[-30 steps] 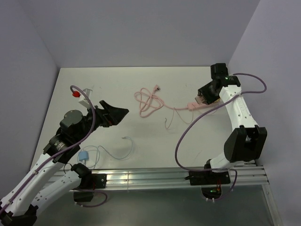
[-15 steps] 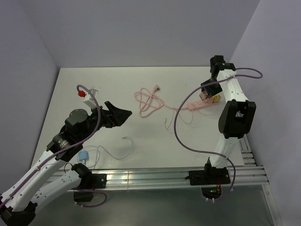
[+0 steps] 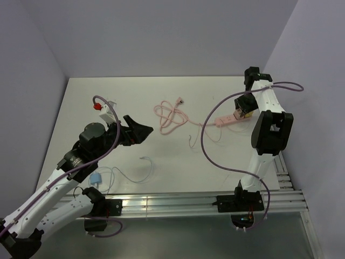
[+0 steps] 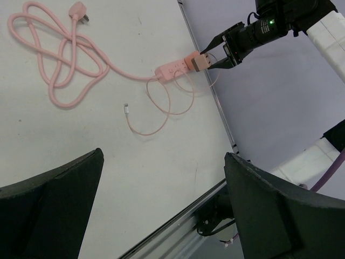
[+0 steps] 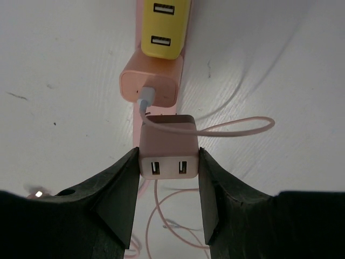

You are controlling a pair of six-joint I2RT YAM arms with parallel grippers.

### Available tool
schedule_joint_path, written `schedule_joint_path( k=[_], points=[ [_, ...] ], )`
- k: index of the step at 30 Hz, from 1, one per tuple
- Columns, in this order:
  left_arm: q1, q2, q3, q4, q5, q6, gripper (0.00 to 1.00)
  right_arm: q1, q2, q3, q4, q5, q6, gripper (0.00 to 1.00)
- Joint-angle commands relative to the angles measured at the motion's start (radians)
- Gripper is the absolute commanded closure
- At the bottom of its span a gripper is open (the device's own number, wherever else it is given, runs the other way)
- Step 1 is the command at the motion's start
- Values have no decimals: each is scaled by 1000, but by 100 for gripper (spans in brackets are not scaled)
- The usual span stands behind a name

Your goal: Insert the plug

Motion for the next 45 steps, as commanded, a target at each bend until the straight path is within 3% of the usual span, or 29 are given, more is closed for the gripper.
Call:
schedule_joint_path(
  k=[1,45],
  points=[
    [-2,3,35,39,3,5,0,-15,28,8,4,43,7,100],
    [7,13,26,34,0,12,1,-1,157,66,66,31,126,100]
  ],
)
